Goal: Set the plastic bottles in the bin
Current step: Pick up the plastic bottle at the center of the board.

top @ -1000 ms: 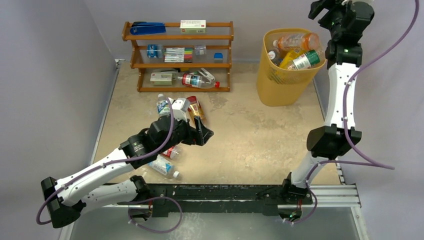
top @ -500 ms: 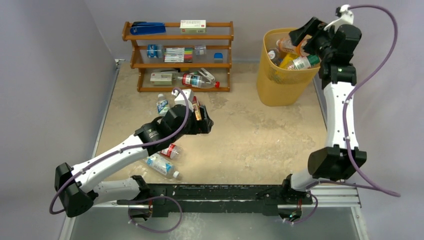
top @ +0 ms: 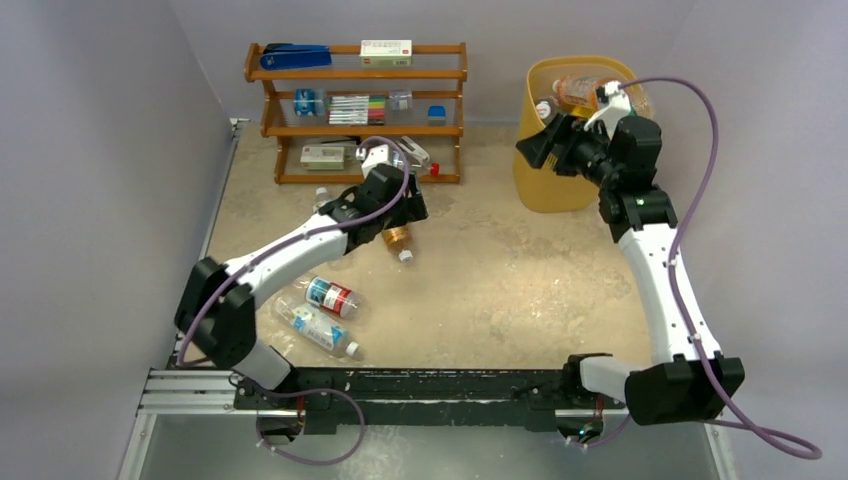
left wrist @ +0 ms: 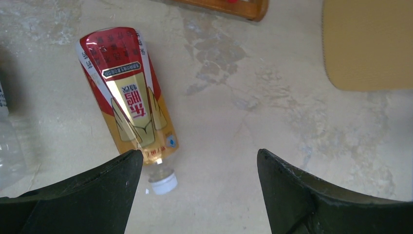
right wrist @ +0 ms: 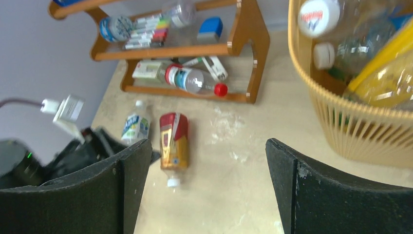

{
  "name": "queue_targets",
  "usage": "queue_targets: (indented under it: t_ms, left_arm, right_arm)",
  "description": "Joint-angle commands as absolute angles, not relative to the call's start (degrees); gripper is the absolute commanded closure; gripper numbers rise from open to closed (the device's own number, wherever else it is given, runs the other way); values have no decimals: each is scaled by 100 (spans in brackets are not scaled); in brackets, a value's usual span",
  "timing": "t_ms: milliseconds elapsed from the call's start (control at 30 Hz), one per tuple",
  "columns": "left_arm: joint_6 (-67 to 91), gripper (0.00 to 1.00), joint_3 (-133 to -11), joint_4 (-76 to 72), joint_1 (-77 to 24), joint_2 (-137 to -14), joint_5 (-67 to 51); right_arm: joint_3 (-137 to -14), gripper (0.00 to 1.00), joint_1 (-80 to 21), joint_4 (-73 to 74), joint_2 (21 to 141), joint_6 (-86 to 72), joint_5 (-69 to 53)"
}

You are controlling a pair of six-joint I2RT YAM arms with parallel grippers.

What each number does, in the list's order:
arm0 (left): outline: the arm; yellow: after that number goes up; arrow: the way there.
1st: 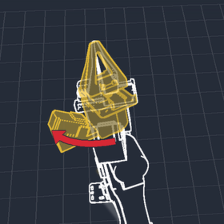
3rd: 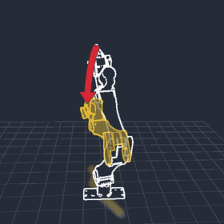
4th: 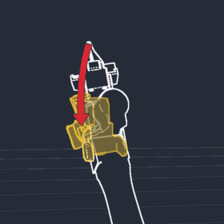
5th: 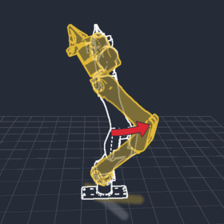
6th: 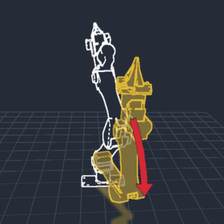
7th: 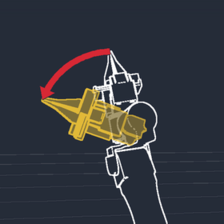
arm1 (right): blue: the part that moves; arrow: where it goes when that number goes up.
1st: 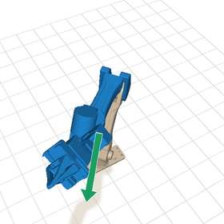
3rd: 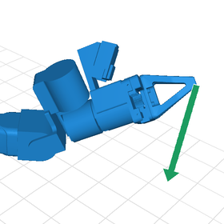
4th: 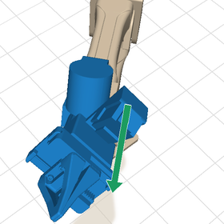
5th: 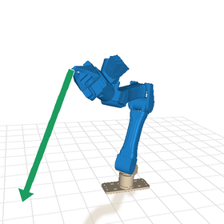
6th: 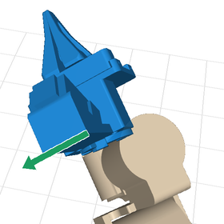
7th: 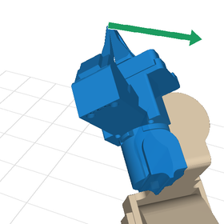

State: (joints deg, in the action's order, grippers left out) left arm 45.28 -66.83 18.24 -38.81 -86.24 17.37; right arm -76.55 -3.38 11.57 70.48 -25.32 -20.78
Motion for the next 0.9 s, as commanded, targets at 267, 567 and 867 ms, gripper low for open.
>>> queue_targets:
  t_ms: [267, 567, 867]
  left_arm:
    - [4858, 12, -7125, 1846, -3699, -9704, 2545]
    - [4878, 12, -7095, 1768, -3694, -10434, 2566]
    - [4745, 49, -6699, 1373, -3700, -10481, 2167]
  right_arm:
    - [-6020, 11, -404, 832, 5969, -2526, -2640]
    - [-5591, 11, -413, 776, 5828, -2491, -2697]
    - [-5173, 11, -415, 605, 5860, -2526, -2757]
